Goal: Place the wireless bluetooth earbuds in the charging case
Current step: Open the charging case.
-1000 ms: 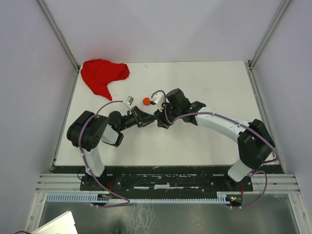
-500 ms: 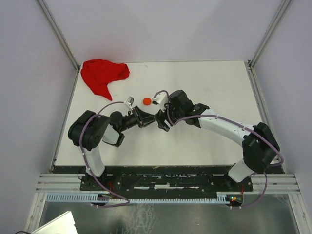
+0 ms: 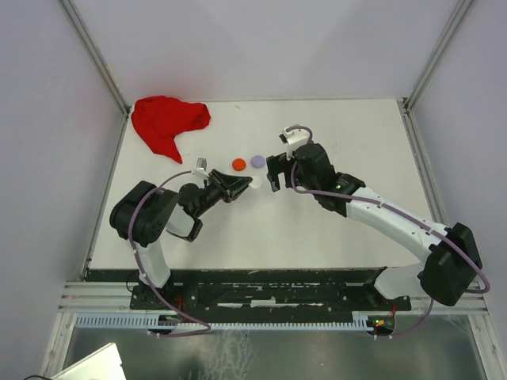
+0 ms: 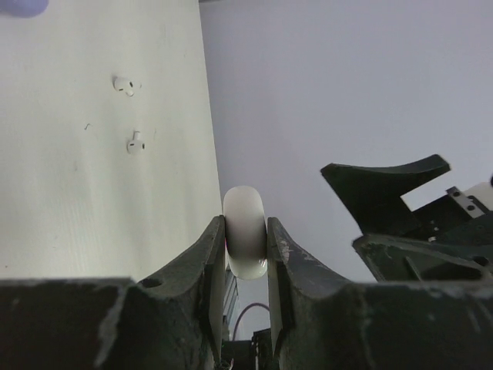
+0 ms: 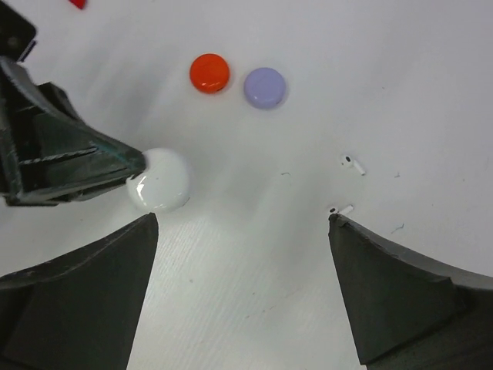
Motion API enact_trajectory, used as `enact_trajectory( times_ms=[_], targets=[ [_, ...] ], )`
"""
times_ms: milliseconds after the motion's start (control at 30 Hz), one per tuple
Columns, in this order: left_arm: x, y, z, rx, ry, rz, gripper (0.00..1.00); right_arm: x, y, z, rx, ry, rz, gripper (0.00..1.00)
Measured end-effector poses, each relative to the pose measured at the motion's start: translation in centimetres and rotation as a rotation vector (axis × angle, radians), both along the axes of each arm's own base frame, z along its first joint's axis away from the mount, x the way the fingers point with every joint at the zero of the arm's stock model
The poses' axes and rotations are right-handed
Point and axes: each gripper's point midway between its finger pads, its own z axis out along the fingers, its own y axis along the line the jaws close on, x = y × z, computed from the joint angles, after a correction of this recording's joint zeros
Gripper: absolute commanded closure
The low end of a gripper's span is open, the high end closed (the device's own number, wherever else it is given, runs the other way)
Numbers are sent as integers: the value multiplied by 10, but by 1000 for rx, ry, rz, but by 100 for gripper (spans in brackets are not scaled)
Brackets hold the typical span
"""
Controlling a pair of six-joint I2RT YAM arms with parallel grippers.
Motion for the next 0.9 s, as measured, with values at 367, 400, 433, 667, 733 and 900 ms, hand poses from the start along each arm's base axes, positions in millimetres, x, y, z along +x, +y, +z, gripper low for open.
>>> enact_trajectory(
  times_ms=[367, 400, 433, 667, 733, 900],
  targets=[
    [-12, -23, 18, -46, -8, 38, 97, 16, -11, -36, -23, 80, -177, 0],
    [-13, -24, 18, -46, -8, 37, 97, 16, -11, -37, -23, 80, -181, 0],
    [-13, -25, 18, -47, -7, 37, 97, 17, -11, -37, -23, 81, -184, 0],
    [-12, -24, 20, -50, -11, 51, 97, 17, -10, -45, -32, 102, -193, 0],
    [-11, -24, 20, -50, -10, 56, 97, 18, -9, -49, -35, 111, -194, 0],
    [-10, -24, 19, -46, -4, 58, 97, 17, -6, -57, -29, 137, -189, 0]
  ],
)
